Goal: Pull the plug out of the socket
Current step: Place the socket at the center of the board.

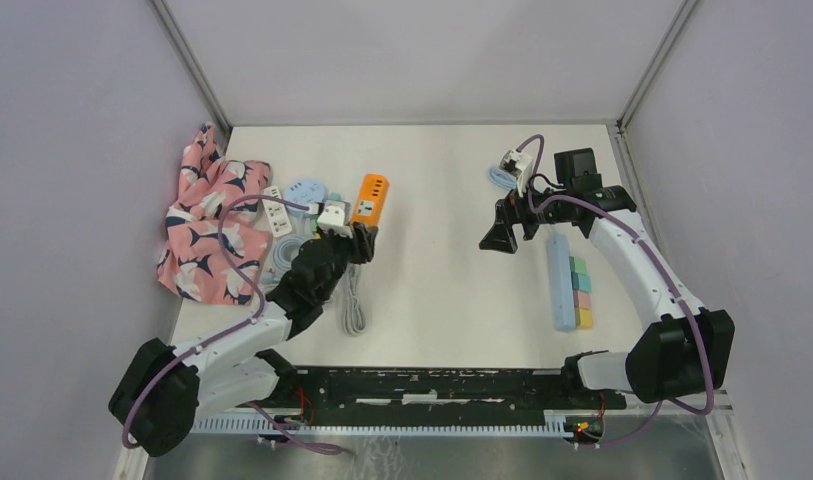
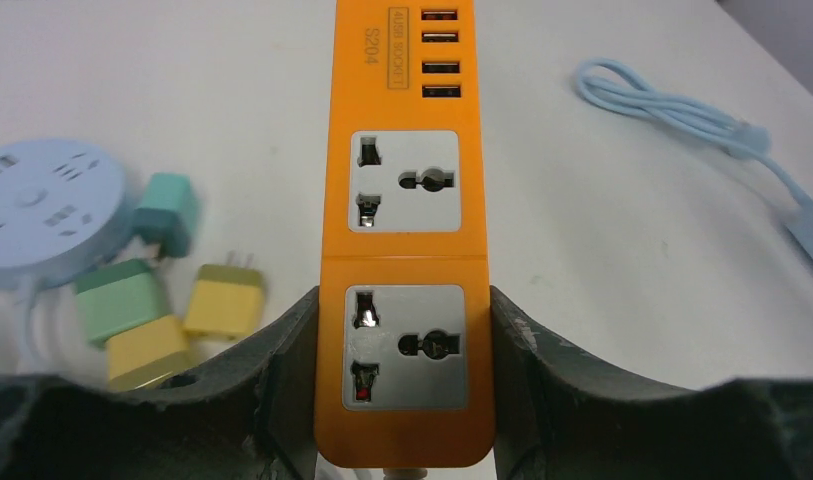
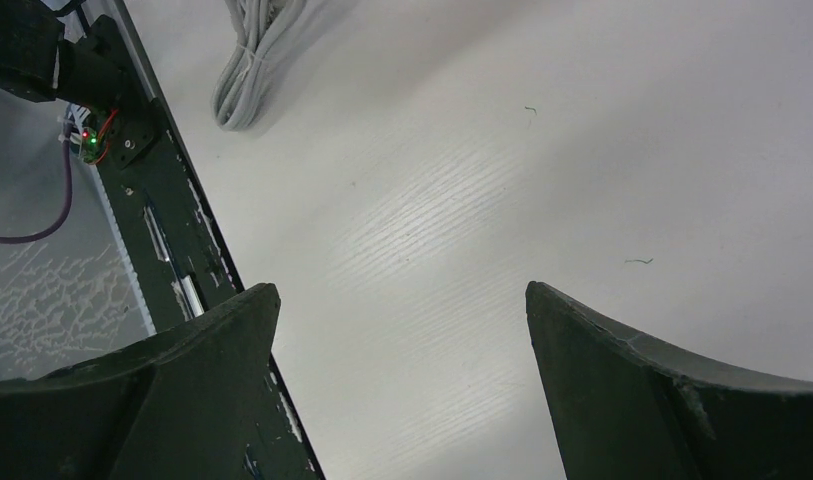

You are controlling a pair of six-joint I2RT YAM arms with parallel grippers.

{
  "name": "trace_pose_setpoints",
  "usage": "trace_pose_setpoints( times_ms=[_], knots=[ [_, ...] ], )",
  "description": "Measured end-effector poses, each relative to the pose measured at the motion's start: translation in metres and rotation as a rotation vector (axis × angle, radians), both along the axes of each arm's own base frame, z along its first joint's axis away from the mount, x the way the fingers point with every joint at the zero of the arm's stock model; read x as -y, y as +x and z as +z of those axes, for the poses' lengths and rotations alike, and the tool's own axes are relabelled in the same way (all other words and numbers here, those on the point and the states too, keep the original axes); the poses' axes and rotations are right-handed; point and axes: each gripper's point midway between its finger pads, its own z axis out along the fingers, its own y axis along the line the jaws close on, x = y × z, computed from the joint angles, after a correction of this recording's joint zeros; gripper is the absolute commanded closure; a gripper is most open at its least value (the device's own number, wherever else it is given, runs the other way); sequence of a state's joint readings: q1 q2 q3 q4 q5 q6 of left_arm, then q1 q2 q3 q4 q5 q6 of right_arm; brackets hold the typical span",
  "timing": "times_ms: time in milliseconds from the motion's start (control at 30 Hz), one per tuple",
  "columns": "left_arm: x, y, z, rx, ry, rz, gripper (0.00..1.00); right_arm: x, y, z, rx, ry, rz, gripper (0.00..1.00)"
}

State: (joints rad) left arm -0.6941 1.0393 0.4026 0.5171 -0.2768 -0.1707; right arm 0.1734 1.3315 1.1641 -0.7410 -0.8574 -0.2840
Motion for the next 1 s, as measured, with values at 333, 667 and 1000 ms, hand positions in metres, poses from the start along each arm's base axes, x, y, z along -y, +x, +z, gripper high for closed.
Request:
trace_pose_setpoints(
  times_ms=[333,667,1000],
  knots=[
    [-0.097,0.038,-0.027,-0.148,-0.08,0.436,0.97,-0.001,0.0,0.001,-0.001,0.006,-0.003,0.0],
    [-0.168,0.055,-0.045,-0.226,-0.196,0.765,0.96,-0.001,0.001,0.0,0.004,0.011,-0.001,0.0],
    [-0.218,0.065,-0.087,-0.398,-0.262,0.994,0.78,-0.003,-0.001,0.003,0.006,0.023,0.008,0.0]
  ],
)
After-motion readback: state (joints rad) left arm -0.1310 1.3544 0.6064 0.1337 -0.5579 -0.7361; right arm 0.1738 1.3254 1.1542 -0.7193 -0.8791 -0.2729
